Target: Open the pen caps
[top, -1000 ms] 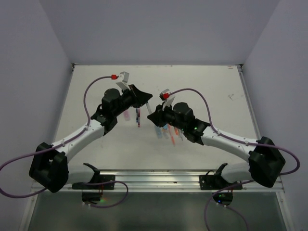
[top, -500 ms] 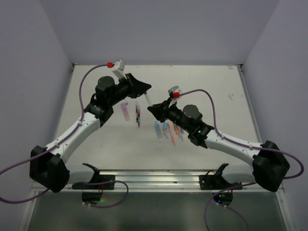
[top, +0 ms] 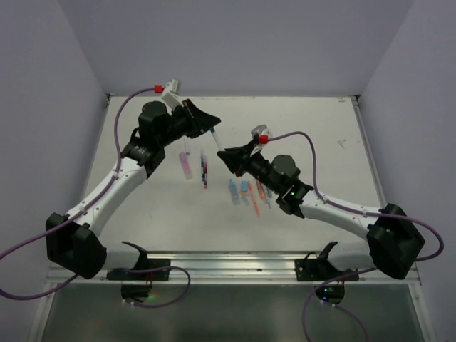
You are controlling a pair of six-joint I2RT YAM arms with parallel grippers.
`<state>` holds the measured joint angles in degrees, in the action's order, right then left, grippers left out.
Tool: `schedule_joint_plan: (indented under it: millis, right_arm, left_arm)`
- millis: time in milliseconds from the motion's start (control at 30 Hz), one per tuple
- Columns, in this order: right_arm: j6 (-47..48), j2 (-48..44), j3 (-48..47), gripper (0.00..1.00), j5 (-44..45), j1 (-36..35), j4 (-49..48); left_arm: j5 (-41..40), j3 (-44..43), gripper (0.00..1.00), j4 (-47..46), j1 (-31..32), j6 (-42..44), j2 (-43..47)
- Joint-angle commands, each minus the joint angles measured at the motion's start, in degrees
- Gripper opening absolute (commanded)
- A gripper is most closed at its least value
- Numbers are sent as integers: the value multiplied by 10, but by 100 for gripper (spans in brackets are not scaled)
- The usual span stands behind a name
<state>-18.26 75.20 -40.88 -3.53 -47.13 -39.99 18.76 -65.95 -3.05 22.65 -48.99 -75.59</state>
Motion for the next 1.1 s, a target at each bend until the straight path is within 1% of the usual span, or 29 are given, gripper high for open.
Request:
schedule_joint_plan:
  millis: [0,267,367,500,533,567,600,667,700,767,800,867,900,1000,1067]
  right_arm:
    - [17,31,83,0,-90,-21,245]
    - [20,41,86,0,-113,-21,237]
    - [20,40,88,0,-118,-21,236]
    - [19,29,85,0,-118,-21,240]
    - [20,26,83,0,-117,-21,243]
    - [19,19,80,0,-117,-21,247]
    - [18,14,73,0,-118,-20,250]
    - [13,-1,62,0,-109,-21,252]
    - [10,-7,59,0,-102,-21,252]
    - [9,-22,47,0,-80,-21,252]
    - [8,-34,42,0,-71,-21,252]
    - [5,-44,28,0,-52,-20,250]
    - [3,-51,24,0,-35,-20,247]
    - [-6,-56,11,0,-5,-20,230]
    - [-12,-54,3,0,5,-21,211]
  left_arm:
    - [-246,-123,0,-256,-92,0,19]
    - [-284,-157,0,-266,-98,15,5]
    - [-297,-157,0,-287,-100,19,4]
    - [-288,-167,0,-275,-103,31,-3]
    - [-271,-165,0,-268,-103,34,-2]
    - [-262,-163,0,-244,-104,37,0]
    - [-254,-158,11,-232,-104,41,5]
    - [-229,-119,22,-216,-103,46,18]
    - [-225,-102,35,-213,-103,45,37]
    - [-212,-46,47,-200,-104,48,59]
    - [-209,-27,58,-195,-104,48,81]
    - [-190,5,66,-182,-103,48,98]
    - [-169,35,70,-176,-103,46,112]
    - [-126,85,74,-169,-104,29,125]
    - [-79,111,75,-179,-99,8,120]
